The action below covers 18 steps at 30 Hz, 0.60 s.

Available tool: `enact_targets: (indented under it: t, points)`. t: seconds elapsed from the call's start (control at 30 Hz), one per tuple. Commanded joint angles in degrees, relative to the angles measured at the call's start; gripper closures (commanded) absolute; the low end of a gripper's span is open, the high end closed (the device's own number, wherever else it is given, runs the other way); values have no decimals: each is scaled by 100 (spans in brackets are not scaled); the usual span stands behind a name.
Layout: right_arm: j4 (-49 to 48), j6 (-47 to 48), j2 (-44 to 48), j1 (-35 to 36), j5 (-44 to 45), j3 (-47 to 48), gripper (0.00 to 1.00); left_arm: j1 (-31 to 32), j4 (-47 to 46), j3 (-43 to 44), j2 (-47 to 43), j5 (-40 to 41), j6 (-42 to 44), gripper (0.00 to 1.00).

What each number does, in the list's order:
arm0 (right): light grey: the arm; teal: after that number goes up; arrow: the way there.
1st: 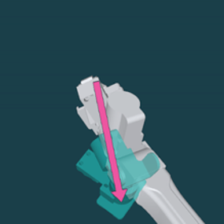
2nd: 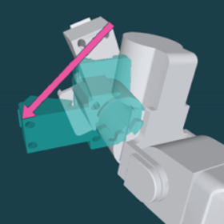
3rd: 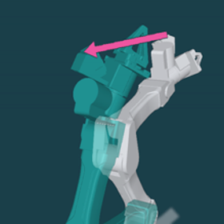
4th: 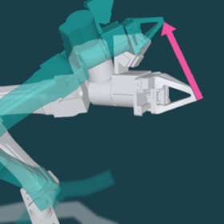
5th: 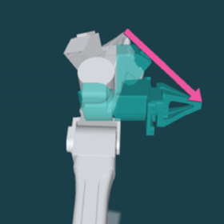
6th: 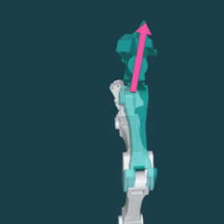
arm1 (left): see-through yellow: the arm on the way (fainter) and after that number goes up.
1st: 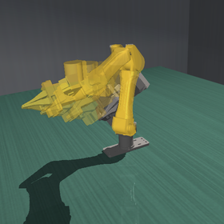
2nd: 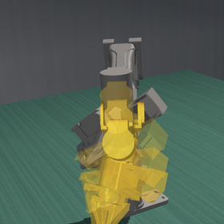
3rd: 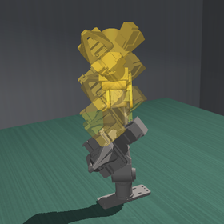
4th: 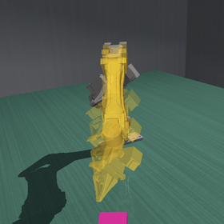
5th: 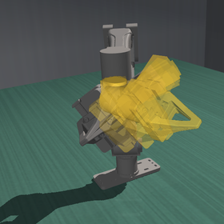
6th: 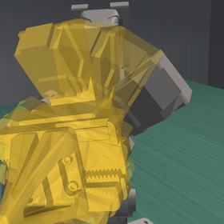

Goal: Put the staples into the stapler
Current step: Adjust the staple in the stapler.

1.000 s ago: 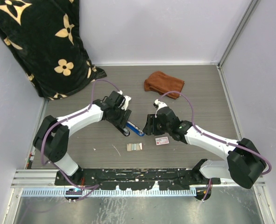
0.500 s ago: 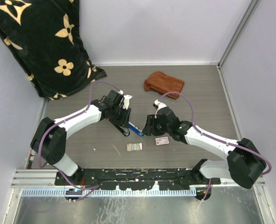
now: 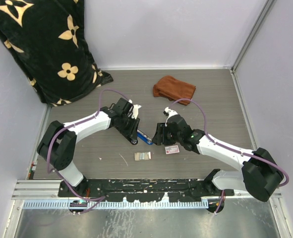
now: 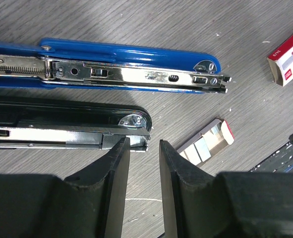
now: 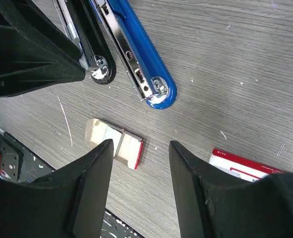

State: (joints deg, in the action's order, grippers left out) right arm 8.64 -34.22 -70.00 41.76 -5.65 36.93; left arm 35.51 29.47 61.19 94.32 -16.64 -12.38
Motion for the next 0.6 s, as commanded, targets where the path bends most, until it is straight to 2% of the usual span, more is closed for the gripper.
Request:
enact_targets:
  t: [0.0, 0.57]
  points:
    - [-206, -37, 187, -2, 7, -2, 46, 3, -231, 77, 18, 91, 99, 68]
    - [-215, -35, 236, -3, 11, -74, 45, 5, -281, -28, -139, 680, 167, 66]
